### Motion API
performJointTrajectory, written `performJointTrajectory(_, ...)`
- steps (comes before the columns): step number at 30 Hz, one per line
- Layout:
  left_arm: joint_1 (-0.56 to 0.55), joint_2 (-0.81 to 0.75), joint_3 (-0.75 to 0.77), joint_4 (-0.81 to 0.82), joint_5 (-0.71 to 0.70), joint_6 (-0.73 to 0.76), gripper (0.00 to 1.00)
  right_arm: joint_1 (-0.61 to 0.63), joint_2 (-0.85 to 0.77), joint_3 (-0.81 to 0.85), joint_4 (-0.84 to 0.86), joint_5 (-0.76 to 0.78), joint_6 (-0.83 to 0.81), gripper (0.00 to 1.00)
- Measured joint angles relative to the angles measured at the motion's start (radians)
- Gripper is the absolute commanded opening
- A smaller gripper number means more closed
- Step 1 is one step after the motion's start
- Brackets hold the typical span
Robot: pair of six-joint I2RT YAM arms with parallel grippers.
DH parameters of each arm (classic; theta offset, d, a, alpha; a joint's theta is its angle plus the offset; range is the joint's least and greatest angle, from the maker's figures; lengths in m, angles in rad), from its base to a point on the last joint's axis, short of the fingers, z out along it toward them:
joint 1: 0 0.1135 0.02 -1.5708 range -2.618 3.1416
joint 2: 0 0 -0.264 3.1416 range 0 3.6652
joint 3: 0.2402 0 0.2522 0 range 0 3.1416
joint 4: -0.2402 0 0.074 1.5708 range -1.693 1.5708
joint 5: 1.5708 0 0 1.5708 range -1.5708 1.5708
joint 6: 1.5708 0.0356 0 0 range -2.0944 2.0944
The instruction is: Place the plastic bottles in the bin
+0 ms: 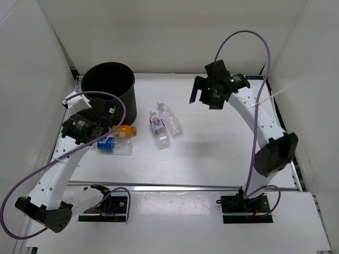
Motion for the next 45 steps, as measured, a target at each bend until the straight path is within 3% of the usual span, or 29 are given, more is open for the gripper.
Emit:
performJointTrajectory(6, 0.0, -0.032, 0.053, 0.001, -0.048, 0.065, 1.0, -0.006, 0.294, 0.295, -0.065, -0.128, -0.072, 1.0)
performJointTrajectory(28, 0.055, -0.053, 0.104, 0.0, -0.083, 0.152, 1.0, -0.021, 0.723, 0.486, -0.039, -0.381, -0.176, 1.0)
performJointTrajectory(45, 0.135, -0.003, 0.156, 0.001, -0.064, 0.27, 1.0, 0.016, 0.78, 0.464, 0.145, -0.464, -0.153, 0.99)
